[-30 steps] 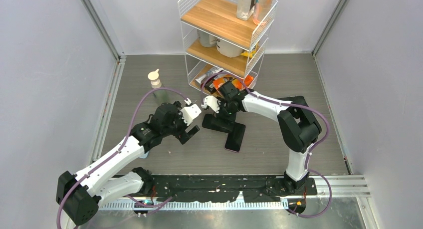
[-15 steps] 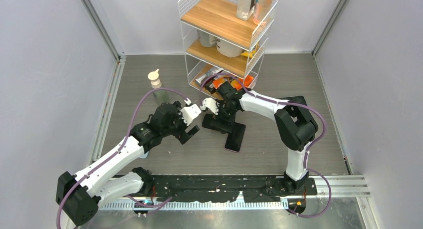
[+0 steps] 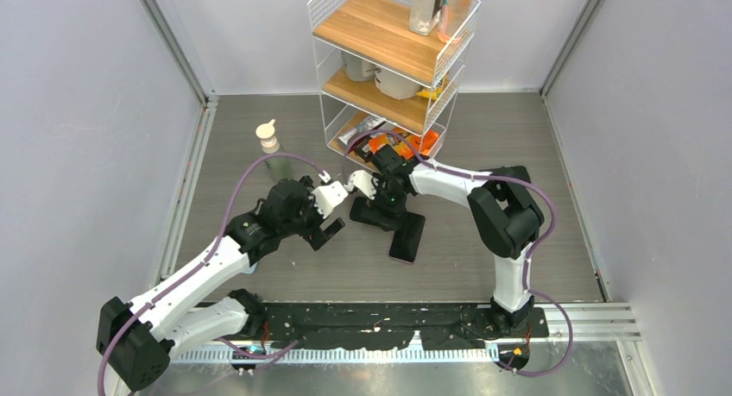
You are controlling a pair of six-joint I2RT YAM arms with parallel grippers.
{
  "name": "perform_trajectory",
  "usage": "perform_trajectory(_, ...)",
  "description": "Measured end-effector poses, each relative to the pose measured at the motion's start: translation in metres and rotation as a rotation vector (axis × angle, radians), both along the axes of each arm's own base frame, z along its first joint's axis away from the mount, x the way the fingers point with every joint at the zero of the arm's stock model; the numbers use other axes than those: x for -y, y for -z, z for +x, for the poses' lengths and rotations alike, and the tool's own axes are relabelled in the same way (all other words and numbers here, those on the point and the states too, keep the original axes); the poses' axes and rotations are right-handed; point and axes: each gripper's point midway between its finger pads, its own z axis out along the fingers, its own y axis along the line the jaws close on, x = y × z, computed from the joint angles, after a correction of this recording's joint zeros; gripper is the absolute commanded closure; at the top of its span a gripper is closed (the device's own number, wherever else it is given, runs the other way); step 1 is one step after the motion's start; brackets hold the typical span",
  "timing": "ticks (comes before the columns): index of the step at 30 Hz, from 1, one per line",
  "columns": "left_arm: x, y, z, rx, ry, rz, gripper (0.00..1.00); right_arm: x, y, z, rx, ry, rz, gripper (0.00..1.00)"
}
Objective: Take the phone out of the phone case
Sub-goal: Pick up the phone at the center of the board.
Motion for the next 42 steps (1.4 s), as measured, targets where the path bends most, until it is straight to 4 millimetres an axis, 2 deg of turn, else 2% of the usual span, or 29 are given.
perform_trajectory(7,0.000,0.000,0.000,0.000,-0.001,0.001,0.00,-0.002,0.001,0.000,0.018,0.004,-0.013,0.02)
perform_trajectory(11,-0.001,0.000,0.000,0.002,-0.004,0.002,0.00,-0.003,0.001,-0.002,0.018,0.000,-0.015,0.25)
perform_trajectory(12,-0.001,0.000,0.000,0.004,-0.005,0.002,0.00,-0.003,0.001,-0.003,0.014,-0.004,-0.015,0.36)
perform_trajectory(16,-0.004,-0.002,0.002,0.010,-0.016,-0.001,0.01,-0.003,0.001,-0.003,0.017,-0.008,-0.020,0.64)
perform_trajectory(18,-0.006,-0.002,0.003,0.012,-0.023,-0.003,0.00,-0.003,0.001,-0.003,0.017,-0.012,-0.019,0.75)
perform_trajectory(22,-0.012,-0.003,0.006,0.015,-0.050,-0.008,0.00,-0.004,0.001,-0.003,0.016,-0.015,-0.016,0.91)
perform_trajectory(24,-0.016,-0.004,0.008,0.015,-0.067,-0.012,0.00,-0.004,0.000,-0.004,0.016,-0.017,-0.015,0.94)
perform_trajectory(30,-0.028,-0.005,0.015,-0.003,-0.127,-0.047,0.01,-0.003,-0.007,-0.010,0.008,-0.028,0.003,0.94)
perform_trajectory(37,-0.038,-0.004,0.020,-0.039,-0.180,-0.100,0.00,-0.006,-0.039,-0.022,0.025,-0.046,0.080,0.94)
perform_trajectory(42,-0.036,-0.002,0.019,-0.075,-0.180,-0.133,0.00,-0.008,-0.059,-0.026,0.049,-0.050,0.129,0.94)
